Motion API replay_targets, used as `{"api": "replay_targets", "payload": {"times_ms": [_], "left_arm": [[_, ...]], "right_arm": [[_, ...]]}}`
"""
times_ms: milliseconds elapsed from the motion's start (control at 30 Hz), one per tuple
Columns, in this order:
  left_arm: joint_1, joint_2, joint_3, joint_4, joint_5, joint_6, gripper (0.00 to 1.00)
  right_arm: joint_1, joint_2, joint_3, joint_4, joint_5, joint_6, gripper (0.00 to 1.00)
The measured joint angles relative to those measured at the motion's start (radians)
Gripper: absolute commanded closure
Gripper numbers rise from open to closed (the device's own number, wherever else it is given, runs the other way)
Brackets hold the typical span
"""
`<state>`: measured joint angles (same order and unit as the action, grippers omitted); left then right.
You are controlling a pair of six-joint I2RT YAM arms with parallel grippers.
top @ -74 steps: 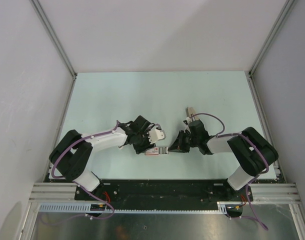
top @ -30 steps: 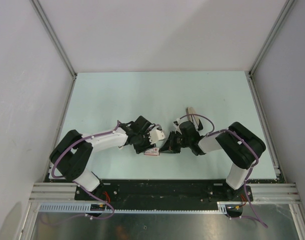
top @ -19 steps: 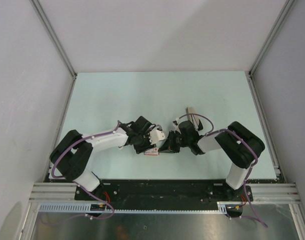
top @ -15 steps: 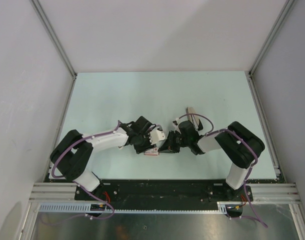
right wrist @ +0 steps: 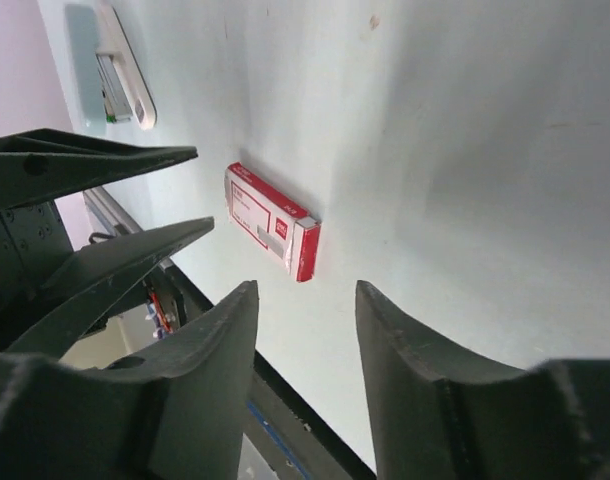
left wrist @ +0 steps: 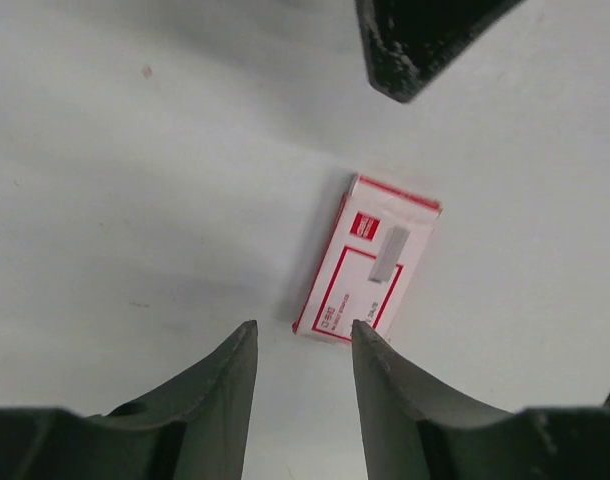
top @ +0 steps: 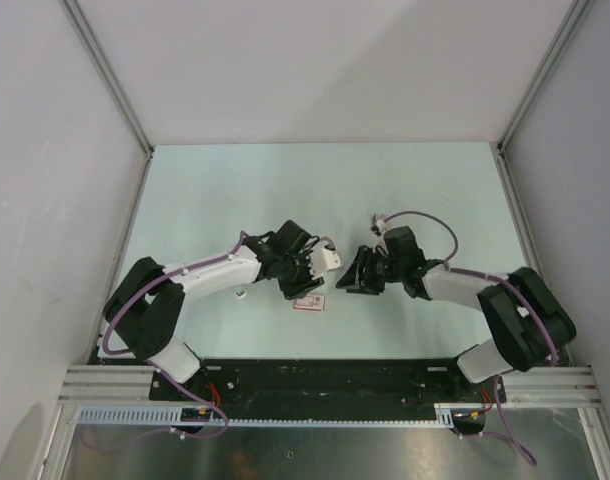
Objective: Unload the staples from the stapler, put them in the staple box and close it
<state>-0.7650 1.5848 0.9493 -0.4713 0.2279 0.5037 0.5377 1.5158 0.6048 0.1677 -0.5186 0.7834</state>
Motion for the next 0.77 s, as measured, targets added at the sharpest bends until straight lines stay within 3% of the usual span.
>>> {"api": "replay_targets", "payload": {"times_ms": [167, 367, 567, 767], "left_arm": [[-0.002, -0.001, 0.080, -0.031, 0.100, -0.029, 0.46], [0.026, -0.085, 0.123, -0.115, 0.128, -0.053, 0.19], [0.174, -0.327, 0.190, -0.151, 0.083, -0.128, 0.03], [0.364, -0.558, 0.166, -0.153, 0.000, -0.209, 0.01]], "right_arm": [[-0.070, -0.115, 0.013, -0.123, 0.028, -0.072, 0.33], [-0.072, -0.172, 0.092, -0.240, 0.084, -0.135, 0.04], [-0.068, -0.260, 0.191, -0.294, 0.148, -0.185, 0.01], [-0.063, -0.293, 0.248, -0.306, 0.174, -0.205, 0.01]]}}
